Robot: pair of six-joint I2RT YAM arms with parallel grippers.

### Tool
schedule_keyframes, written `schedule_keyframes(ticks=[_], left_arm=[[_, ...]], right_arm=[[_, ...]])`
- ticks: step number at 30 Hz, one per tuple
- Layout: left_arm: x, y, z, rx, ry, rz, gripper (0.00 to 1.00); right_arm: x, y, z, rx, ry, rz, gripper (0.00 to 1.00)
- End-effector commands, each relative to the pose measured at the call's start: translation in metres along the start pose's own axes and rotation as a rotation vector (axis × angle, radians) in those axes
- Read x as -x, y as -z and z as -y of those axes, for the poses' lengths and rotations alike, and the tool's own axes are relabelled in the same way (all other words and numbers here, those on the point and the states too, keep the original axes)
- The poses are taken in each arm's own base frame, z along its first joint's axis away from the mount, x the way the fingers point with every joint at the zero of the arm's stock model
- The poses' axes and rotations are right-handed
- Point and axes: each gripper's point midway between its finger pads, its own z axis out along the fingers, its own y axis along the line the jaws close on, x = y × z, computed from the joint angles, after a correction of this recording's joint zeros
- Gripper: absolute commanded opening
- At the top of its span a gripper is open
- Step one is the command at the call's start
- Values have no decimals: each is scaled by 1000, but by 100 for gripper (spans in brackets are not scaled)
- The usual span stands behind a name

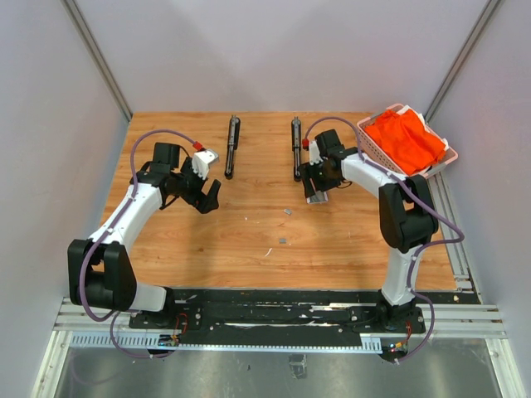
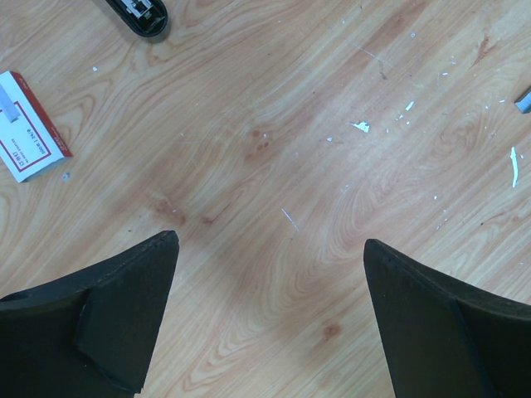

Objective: Unload the staples from the stapler

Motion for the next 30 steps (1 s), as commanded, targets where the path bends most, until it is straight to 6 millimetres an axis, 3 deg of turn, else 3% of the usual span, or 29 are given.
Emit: schedule_keyframes(ticks=[1,7,30], left_arm=[[2,-1,-2,-5,2,18,98],[2,0,-2,-2,-2,21,98],[1,-1,-2,-6,-4,20,98]], right_arm=[[2,10,-15,13,14,13,66],[-7,-2,-22,-6,60,-21,68],[-22,-19,-17,-37,72,-62,68]])
